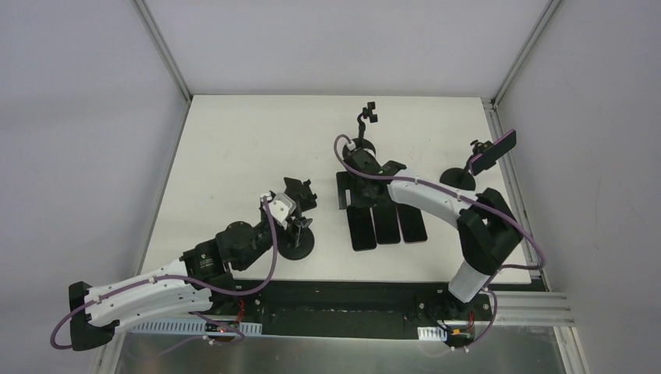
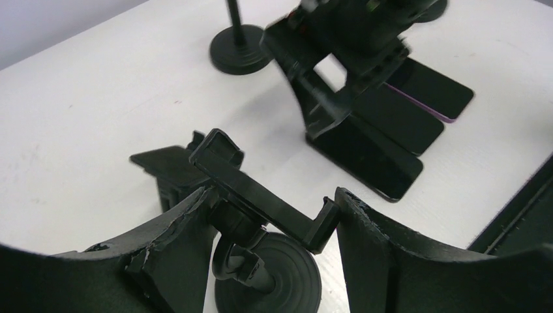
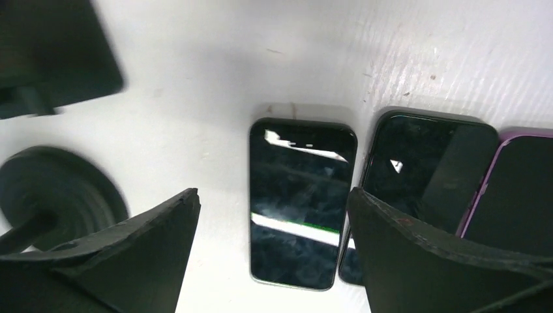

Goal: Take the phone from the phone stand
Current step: Place the phone at the center of the board, then place the phone stand at the center of the board.

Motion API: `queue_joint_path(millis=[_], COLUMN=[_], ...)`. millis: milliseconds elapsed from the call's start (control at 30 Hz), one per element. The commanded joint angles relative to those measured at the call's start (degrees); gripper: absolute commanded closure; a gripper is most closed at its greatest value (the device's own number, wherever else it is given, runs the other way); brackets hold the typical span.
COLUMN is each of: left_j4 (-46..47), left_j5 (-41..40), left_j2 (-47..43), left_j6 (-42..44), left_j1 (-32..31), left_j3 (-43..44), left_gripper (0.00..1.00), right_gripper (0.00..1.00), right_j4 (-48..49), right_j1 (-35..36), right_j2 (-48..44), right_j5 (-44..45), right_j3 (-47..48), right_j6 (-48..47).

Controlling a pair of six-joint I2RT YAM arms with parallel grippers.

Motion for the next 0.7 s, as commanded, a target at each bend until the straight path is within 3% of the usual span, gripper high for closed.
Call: queue_joint_path(millis=[0, 100, 233, 667], left_j4=[-9.7, -13.95, -14.91, -10.93], left_j5=[-13.25, -20.12, -22.7, -11.81], left_j2=[0.44, 0.36, -1.22, 4.17], left_j6=[-4.1, -6.62, -6.05, -0.59], left_j1=[1.04, 1.68, 3.76, 26.03], left_j3=[3.28, 3.99, 3.51, 6.16], left_gripper=[0.97, 0.97, 0.93, 0.92], right_gripper=[0.13, 0.12, 0.1, 0.0], right_j4=[-3.96, -6.35, -6.68, -10.43], right_j1=[0.0, 0.1, 0.1, -0.01], right_j2=[-8.11, -9.89, -13.27, -27.96], right_j5=[-1.82, -1.5, -0.65, 8.31], right_j3=[5.75, 7.89, 7.56, 4.22], right_j6=[1.27, 1.1, 1.0, 0.48])
